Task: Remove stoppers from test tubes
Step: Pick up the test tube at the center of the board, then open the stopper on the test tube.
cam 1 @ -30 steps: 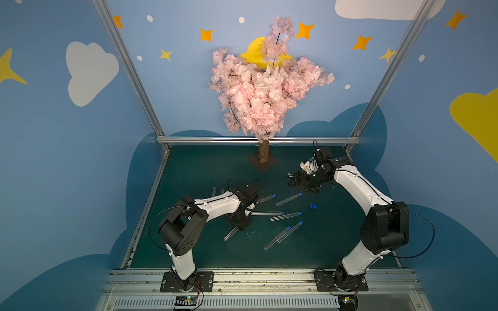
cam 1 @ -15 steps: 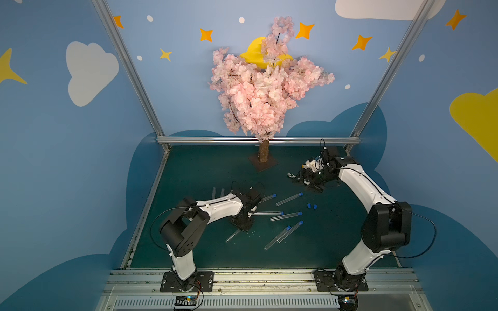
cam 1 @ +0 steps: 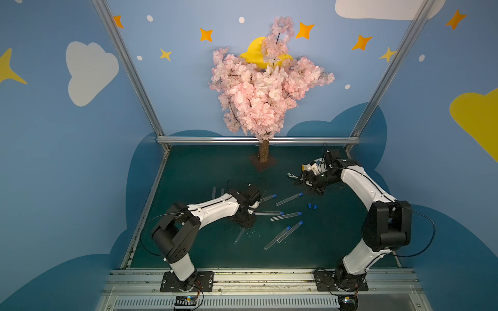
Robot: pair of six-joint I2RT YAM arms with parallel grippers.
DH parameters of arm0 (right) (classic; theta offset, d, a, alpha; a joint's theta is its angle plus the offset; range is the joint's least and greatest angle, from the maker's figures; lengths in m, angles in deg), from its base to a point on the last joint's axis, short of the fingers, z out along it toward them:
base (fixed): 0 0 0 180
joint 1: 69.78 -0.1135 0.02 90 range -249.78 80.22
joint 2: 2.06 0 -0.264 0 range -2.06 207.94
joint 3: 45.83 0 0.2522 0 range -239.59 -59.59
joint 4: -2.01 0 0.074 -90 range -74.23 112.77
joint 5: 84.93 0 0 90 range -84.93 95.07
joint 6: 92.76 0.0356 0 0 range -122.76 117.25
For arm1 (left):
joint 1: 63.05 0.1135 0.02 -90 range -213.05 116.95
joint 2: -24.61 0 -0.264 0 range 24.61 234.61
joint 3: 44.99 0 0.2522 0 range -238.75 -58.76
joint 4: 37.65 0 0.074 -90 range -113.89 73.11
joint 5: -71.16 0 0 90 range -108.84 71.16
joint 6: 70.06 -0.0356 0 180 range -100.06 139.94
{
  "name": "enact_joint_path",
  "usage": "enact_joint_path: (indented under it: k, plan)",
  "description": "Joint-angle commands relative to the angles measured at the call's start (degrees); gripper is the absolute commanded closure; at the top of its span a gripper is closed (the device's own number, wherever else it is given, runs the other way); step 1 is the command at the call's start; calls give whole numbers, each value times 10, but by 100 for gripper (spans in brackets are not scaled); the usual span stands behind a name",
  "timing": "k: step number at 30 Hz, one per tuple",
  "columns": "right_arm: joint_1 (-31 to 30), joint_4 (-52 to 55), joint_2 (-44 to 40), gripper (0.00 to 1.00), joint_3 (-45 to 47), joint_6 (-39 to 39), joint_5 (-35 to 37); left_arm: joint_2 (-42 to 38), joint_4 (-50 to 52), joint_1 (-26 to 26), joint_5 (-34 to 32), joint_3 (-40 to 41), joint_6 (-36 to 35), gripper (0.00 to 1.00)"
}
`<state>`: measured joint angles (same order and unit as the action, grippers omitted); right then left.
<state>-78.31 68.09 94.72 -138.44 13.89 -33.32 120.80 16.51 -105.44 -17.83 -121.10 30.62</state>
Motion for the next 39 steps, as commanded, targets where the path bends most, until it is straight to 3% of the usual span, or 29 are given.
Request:
enact_joint_path:
  k: [1,12,25,39]
  plan:
    - [-8,-9,7,16,11,-19,-63,-26,-5,13,41,-31,-12,89]
    - [-88,-66,31,20,21,-18,-141,-28,10,51,119,-96,-32,89]
    - [-171,-130,94,39,-33,25,-158,-28,-7,52,165,-102,-31,89]
    - [-195,-138,118,58,-43,24,-170,-33,-14,55,174,-101,-31,89]
